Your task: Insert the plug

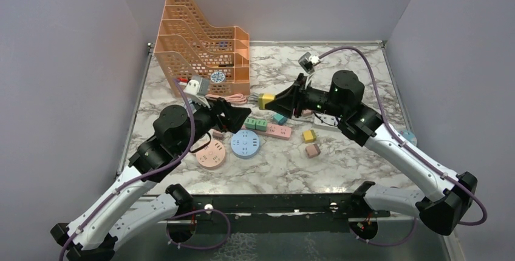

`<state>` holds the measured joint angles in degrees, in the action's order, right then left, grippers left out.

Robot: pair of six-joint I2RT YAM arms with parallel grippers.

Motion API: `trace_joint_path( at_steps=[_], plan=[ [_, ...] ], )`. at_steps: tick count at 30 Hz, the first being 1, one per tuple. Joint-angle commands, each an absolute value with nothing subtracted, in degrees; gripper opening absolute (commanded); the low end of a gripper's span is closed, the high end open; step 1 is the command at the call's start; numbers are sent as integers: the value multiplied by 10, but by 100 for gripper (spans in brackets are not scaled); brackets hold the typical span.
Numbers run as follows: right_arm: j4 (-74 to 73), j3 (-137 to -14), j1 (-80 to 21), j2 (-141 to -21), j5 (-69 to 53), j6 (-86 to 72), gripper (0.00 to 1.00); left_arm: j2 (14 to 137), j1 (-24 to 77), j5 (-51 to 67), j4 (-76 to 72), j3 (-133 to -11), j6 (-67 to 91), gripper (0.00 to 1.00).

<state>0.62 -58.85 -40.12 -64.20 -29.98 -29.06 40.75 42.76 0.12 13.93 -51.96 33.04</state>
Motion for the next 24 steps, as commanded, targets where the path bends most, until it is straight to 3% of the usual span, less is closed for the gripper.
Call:
trace_joint_path(
  at_steps=[1, 10, 24],
  plan=[
    [-244, -658, -404, -665, -232, -78, 1, 397, 427, -104, 181, -531, 243, 84],
    [-453, -725, -404, -765, -168, 124, 1, 403, 427, -232, 198, -529, 209, 84],
    [-526, -811, -407, -926, -64, 191, 1, 418, 427, -350, 191, -552, 204, 84]
  ],
)
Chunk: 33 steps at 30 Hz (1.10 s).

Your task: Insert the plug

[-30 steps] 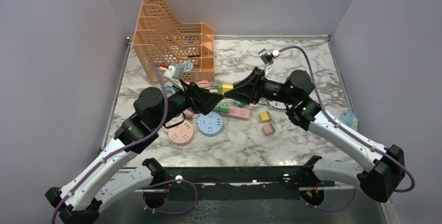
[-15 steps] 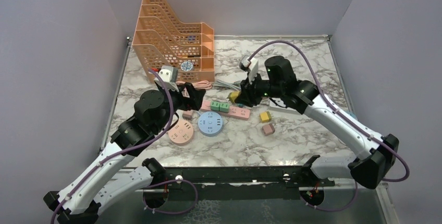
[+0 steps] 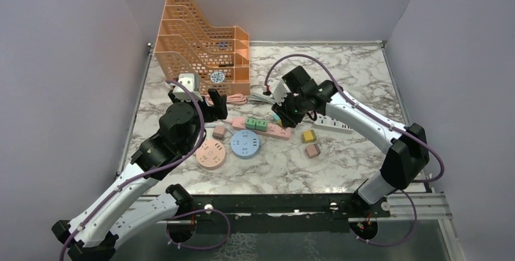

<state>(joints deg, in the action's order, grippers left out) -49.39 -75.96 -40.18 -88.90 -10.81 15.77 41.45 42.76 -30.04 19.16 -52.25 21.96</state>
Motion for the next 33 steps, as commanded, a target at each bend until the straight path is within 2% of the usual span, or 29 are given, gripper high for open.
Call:
trace_joint_path(
  at_steps=[1, 8, 22, 33],
  plan=[
    [-535, -823, -409, -940, -55, 195, 1, 420, 427, -351, 190, -554, 202, 84],
    [-601, -889, -423, -1024, -48, 219, 1, 416, 427, -360, 224, -590, 212, 84],
    [-604, -948, -468, -1118, -25, 219, 1, 388, 427, -355, 346, -666, 175, 84],
    [-599, -955, -474, -1135, 3, 226, 1, 390, 427, -361, 363, -674, 171, 84]
  ],
)
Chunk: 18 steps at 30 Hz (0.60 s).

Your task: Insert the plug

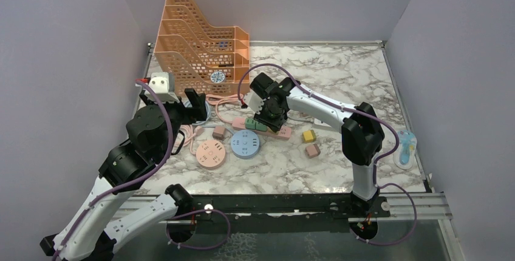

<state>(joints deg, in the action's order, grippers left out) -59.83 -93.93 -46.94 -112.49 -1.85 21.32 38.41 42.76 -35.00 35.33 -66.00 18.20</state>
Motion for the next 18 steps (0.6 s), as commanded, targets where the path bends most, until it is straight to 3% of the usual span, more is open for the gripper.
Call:
trace_joint_path(
  at_steps=[1, 18],
  plan=[
    [-598, -955, -474, -1135, 1, 229, 1, 392, 427, -360, 363, -674, 173, 84],
    [-558, -931, -474, -1142, -32, 273, 1, 401, 427, -353, 362, -664, 184, 84]
  ],
)
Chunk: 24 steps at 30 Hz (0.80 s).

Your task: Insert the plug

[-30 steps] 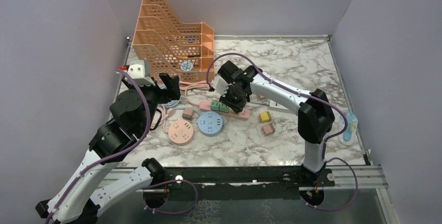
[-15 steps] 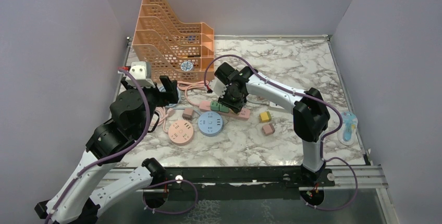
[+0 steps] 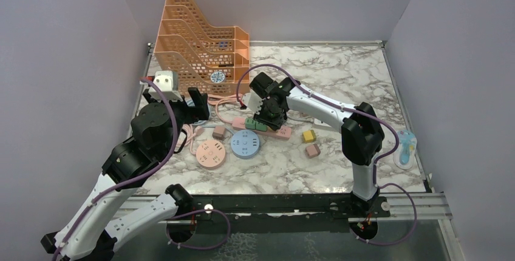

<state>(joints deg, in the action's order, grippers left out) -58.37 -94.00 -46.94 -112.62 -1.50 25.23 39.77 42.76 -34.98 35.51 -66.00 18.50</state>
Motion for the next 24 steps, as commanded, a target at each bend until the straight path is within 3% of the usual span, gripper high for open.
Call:
trace_joint_path(
  at_steps=[1, 12, 24],
  plan=[
    [-561, -929, -474, -1142, -36, 276, 1, 401, 427, -354, 361, -663, 184, 84],
    [-576, -927, -474, -1155, -61, 287, 1, 409, 427, -356, 359, -661, 180, 84],
    [-567, -934, -475, -1188, -8, 259, 1, 411, 427, -358, 359, -659, 171, 84]
  ],
)
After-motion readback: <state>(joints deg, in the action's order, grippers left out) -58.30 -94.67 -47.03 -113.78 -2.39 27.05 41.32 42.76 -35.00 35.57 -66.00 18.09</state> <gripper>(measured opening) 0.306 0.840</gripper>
